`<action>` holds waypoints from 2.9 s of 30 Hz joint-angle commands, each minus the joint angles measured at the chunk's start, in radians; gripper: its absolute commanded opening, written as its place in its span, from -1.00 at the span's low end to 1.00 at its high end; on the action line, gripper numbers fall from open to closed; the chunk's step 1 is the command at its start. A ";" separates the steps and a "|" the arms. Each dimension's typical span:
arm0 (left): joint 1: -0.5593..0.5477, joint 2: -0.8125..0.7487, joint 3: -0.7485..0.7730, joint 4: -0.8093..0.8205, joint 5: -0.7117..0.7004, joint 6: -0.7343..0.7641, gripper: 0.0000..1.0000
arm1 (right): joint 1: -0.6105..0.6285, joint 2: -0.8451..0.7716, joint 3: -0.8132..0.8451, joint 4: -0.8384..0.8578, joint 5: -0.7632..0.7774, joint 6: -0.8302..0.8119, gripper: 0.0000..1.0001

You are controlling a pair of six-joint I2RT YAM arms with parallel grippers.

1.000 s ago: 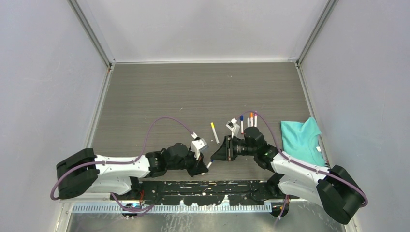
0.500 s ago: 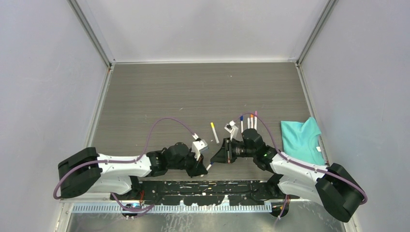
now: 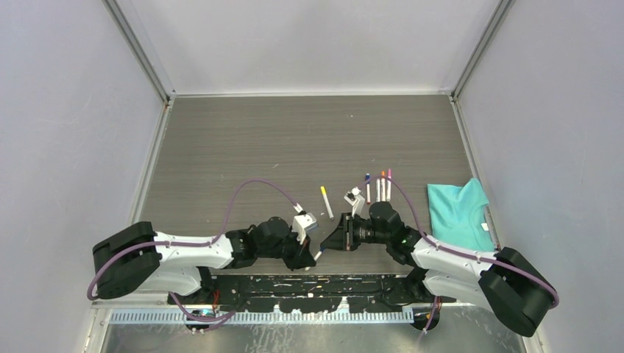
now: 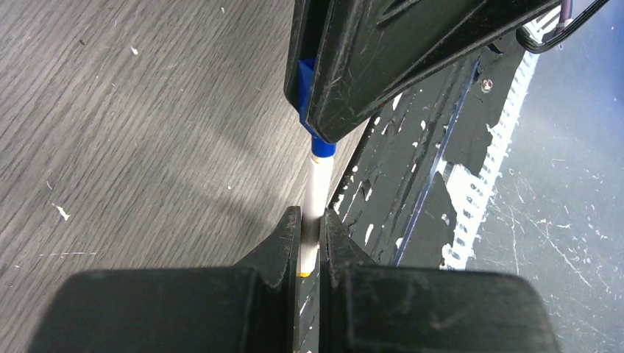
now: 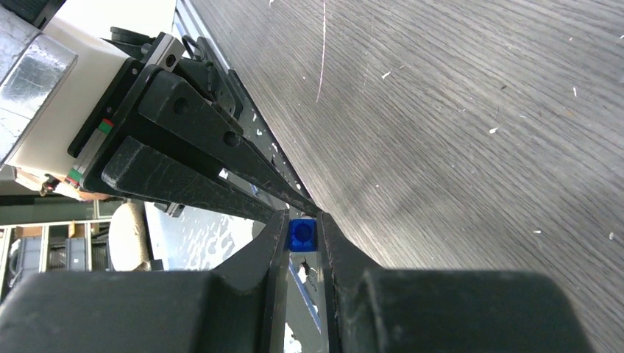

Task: Insert the pens into the pen caps
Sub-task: Press the pen cap onto the pen.

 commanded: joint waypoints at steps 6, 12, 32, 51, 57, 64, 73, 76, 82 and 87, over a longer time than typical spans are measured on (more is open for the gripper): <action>0.076 -0.003 0.105 0.410 -0.241 -0.026 -1.00 | 0.098 0.034 -0.053 -0.058 -0.211 0.091 -0.98; 0.092 0.004 0.116 0.412 -0.221 -0.026 -1.00 | 0.123 0.046 -0.054 -0.059 -0.212 0.080 -0.98; 0.106 0.014 0.121 0.353 -0.145 -0.017 -1.00 | 0.125 0.008 0.012 -0.266 -0.258 -0.079 -0.98; 0.107 0.155 0.089 0.490 -0.143 -0.020 -1.00 | 0.132 0.119 0.026 -0.310 -0.322 -0.143 -0.98; 0.108 0.192 0.054 0.565 -0.158 -0.017 -1.00 | 0.133 0.172 0.009 -0.246 -0.364 -0.097 -0.98; 0.107 0.194 0.035 0.600 -0.195 0.000 -0.99 | 0.133 0.229 -0.009 -0.217 -0.373 -0.035 -0.98; 0.103 0.154 0.016 0.581 -0.217 0.019 -1.00 | 0.101 0.186 -0.021 -0.288 -0.268 0.092 -0.98; 0.102 0.146 0.015 0.571 -0.230 0.027 -0.99 | 0.101 0.189 -0.025 -0.251 -0.264 0.138 -0.98; 0.100 0.136 0.011 0.573 -0.261 0.029 -0.99 | 0.102 0.222 -0.036 -0.230 -0.270 0.162 -0.98; 0.099 0.160 0.022 0.597 -0.249 0.002 -0.99 | 0.124 0.214 -0.024 -0.249 -0.268 0.144 -0.98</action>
